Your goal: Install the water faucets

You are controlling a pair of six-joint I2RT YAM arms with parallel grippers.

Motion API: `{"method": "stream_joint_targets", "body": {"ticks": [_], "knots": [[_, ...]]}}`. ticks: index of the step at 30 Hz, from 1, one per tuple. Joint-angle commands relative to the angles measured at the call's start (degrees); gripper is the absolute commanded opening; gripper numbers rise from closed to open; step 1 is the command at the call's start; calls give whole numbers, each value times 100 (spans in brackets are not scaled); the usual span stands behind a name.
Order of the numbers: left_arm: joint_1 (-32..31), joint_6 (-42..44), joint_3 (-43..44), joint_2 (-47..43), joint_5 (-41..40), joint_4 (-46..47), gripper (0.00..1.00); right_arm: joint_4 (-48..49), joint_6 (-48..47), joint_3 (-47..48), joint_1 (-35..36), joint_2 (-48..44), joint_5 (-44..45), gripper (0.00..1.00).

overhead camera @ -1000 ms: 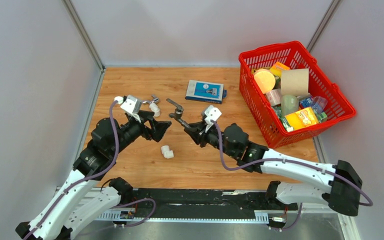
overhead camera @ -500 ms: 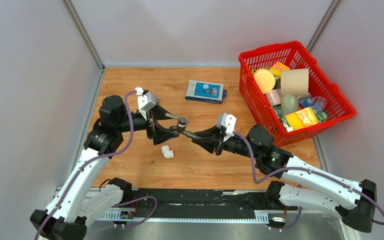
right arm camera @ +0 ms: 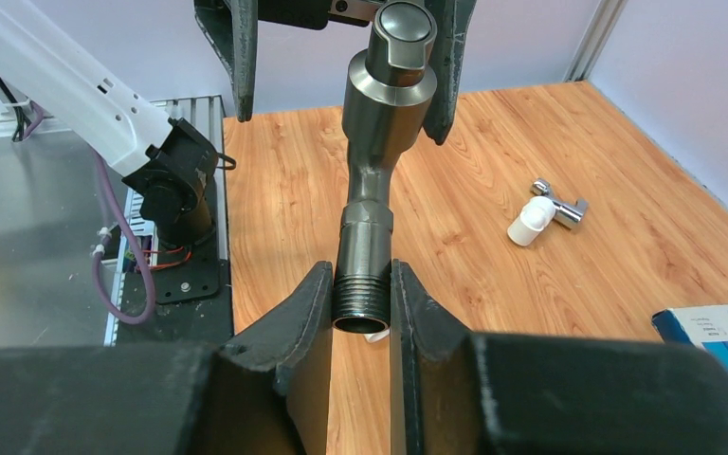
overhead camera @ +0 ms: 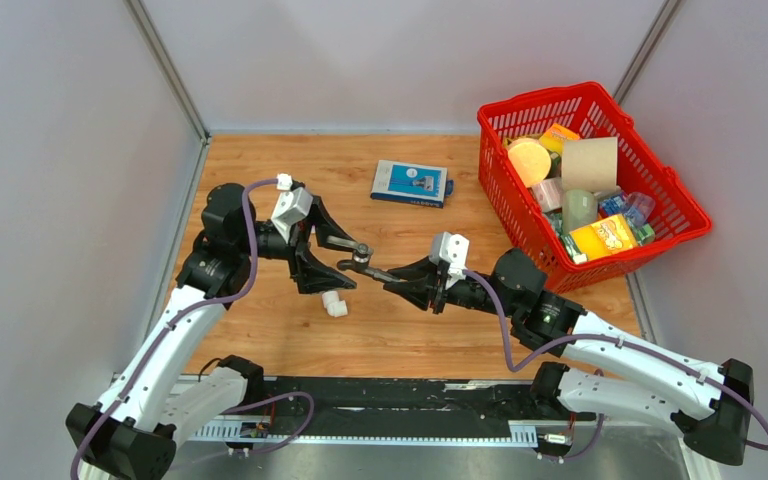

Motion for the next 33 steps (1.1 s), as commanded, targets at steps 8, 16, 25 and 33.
{"method": "stream_joint_targets", "body": {"ticks": [8,16,25,33], "knots": [[21,-574,-267,121,151,1052,74,736,-4,181,-25,-67,1,0],[12,-1295,-443,174,177,2063,65,1026,102,137,-25,29,80,0],[-40,-1252,-452,183,274,2019,56,1264,260,85,-42,188,19,0],[-76,-1163,-443,209,274,1931,39,1440,357,58,-77,267,27,0]]}}
